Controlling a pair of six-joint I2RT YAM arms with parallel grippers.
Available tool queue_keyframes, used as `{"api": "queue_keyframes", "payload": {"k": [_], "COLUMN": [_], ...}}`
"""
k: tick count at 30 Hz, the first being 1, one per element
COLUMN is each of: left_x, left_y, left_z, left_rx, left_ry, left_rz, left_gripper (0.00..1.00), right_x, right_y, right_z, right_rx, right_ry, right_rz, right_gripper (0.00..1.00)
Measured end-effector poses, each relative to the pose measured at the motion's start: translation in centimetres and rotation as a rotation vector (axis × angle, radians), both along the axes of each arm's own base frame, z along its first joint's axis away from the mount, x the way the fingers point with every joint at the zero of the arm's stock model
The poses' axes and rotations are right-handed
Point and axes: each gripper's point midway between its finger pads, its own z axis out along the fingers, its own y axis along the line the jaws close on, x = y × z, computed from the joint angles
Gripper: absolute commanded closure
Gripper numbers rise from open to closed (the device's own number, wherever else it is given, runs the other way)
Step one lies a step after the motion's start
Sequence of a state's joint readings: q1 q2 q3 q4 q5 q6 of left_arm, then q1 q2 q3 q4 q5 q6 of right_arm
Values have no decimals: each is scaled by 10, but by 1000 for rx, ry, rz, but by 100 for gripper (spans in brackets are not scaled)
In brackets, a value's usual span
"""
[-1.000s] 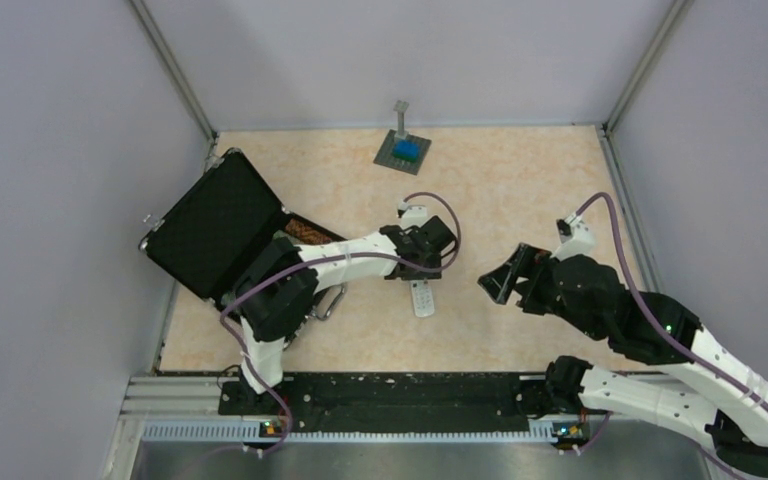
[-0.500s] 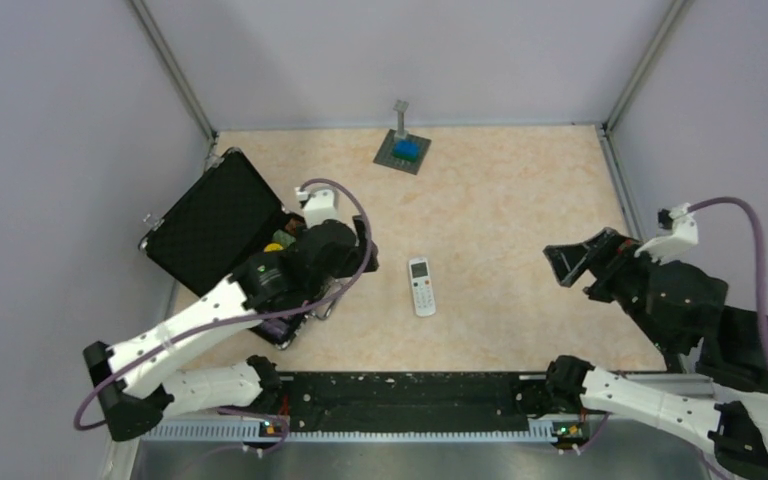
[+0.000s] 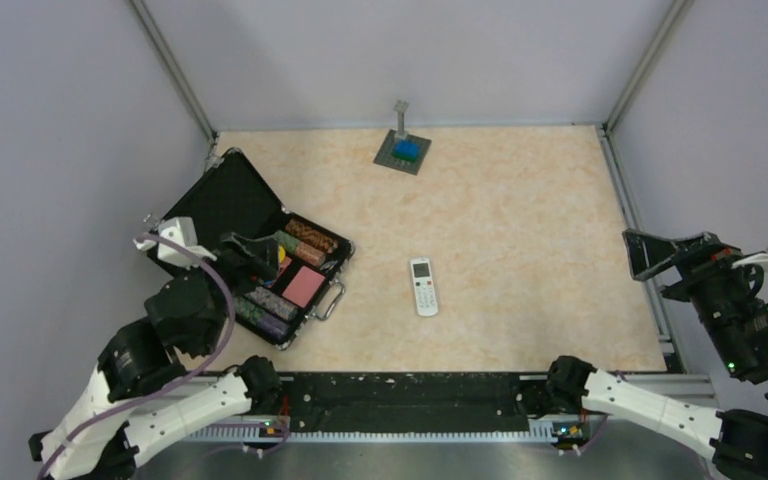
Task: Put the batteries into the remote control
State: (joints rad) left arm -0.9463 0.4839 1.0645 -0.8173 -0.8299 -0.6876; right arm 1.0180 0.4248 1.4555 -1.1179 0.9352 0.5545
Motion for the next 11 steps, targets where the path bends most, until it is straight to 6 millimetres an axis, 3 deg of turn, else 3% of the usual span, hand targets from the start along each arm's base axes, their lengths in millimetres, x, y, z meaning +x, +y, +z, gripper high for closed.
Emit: {"api": "queue_keyframes", "payload": {"k": [5,9,11], "left_x": [-6,-6,-6], "left_y": [23,28,28], "left_z": [7,7,7], "left_rx": [-21,-8,-2], "left_ry": [-43,-45,-45], "left_rz": [61,79,76], "left_gripper": [12,14,9], "right_x": [-1,-1,-1], "right_y": [-9,-13,-15], "right_z": [6,7,7], "right_rx": [-6,-3,1], "right_ry": [-25,-33,-36], "right_rz": [-30,-41,-44], "right_gripper": [1,1,1]}}
